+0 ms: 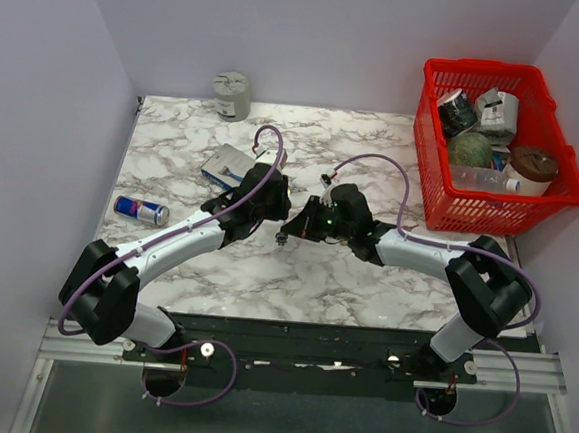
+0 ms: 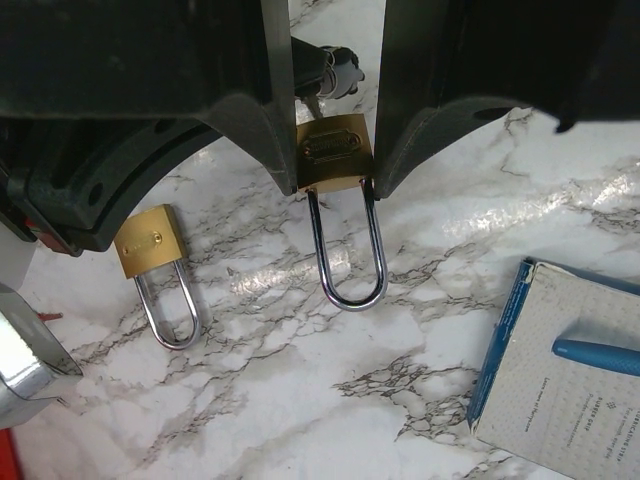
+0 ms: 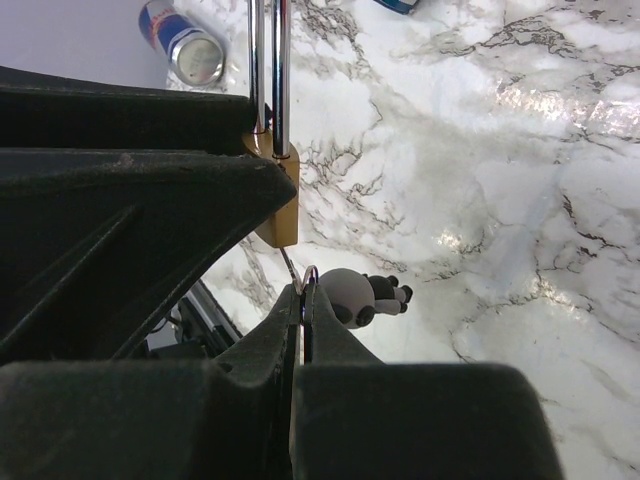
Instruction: Unlock with the key
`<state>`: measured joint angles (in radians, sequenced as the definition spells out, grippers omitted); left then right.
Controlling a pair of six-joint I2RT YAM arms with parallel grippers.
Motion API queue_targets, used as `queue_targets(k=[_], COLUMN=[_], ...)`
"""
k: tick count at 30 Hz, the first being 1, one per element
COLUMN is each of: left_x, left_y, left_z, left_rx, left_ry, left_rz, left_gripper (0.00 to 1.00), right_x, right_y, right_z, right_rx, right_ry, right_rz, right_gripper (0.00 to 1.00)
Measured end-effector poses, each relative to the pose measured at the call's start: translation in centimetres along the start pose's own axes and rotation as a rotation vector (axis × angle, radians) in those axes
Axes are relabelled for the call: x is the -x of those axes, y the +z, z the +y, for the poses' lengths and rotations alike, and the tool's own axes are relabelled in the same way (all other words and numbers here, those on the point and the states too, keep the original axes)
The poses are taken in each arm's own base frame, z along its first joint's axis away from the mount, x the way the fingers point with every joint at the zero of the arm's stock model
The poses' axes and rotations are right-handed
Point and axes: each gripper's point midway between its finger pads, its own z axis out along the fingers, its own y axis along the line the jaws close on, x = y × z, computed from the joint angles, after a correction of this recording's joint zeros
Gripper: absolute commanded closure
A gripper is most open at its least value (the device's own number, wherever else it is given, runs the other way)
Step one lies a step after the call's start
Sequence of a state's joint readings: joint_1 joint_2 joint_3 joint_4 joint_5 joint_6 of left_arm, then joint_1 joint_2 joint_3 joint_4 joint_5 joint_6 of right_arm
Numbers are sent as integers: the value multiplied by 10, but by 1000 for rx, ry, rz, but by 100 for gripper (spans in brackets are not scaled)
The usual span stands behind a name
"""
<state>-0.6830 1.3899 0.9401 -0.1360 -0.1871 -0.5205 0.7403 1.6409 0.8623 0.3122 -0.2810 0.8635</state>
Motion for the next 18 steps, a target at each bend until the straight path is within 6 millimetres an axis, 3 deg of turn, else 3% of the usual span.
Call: queue_targets(k=[18], left_x=[1], left_y=[0], left_z=[0], left_rx=[0], left_ry=[-5], left_rz=[-6], left_gripper=[100], right_x=[3], right_y=[-2], right_z=[-2], right_rx=[-4], right_ry=[13], right_rz=[-6], right_gripper=[99])
